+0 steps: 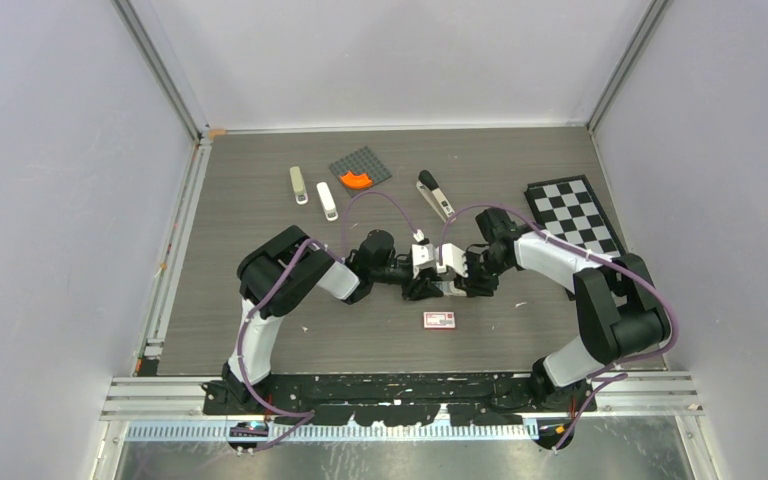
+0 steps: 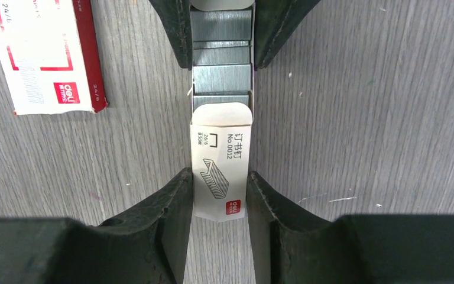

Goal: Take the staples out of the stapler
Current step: Close the staple box at the center of the board.

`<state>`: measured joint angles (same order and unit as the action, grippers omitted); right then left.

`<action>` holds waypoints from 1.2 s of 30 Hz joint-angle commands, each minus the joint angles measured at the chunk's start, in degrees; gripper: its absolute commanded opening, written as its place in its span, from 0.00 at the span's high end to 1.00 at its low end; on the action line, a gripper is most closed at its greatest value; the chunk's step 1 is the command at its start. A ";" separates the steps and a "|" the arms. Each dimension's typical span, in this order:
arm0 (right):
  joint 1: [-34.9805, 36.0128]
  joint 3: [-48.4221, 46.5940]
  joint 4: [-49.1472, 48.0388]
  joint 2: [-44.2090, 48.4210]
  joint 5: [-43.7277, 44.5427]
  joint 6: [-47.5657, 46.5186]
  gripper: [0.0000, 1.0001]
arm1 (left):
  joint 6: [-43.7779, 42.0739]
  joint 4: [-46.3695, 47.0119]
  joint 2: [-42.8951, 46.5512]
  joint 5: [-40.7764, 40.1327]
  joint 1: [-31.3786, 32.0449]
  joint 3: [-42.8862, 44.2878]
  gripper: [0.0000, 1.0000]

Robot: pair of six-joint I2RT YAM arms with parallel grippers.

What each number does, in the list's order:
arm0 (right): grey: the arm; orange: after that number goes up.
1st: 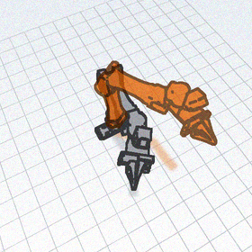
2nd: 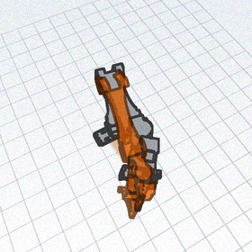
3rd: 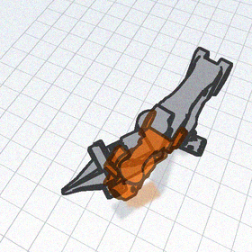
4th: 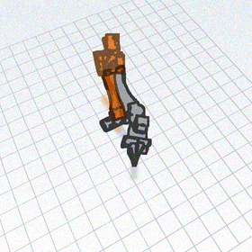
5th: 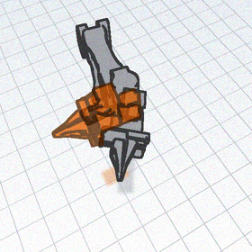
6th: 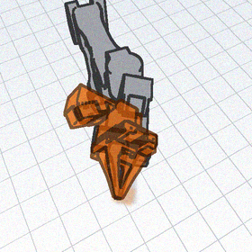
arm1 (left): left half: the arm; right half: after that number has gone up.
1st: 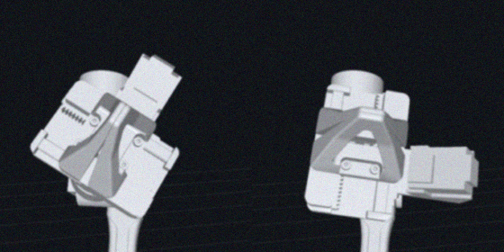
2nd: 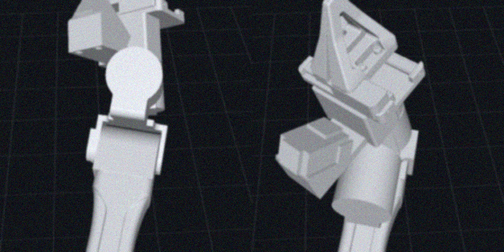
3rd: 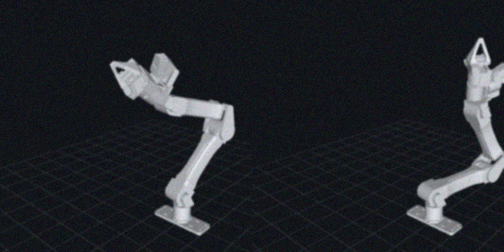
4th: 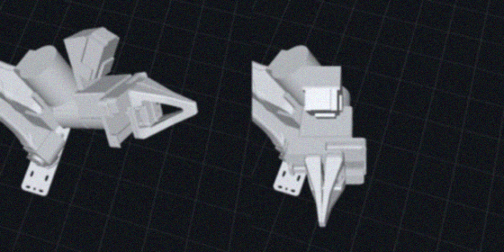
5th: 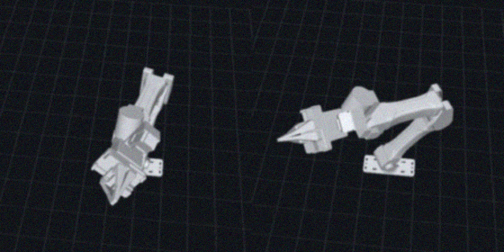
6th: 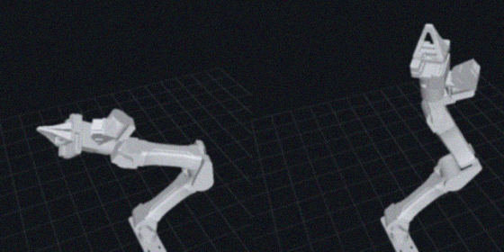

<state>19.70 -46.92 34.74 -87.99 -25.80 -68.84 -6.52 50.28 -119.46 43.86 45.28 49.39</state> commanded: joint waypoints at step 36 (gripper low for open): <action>1.72 2.54 -8.48 0.96 2.84 2.49 0.54 | -2.09 -9.66 -2.44 4.40 0.69 2.99 0.65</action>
<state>20.56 -46.28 32.29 -87.59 -23.53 -64.10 -7.14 46.65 -119.94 46.68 44.73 51.68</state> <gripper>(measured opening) 0.465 0.359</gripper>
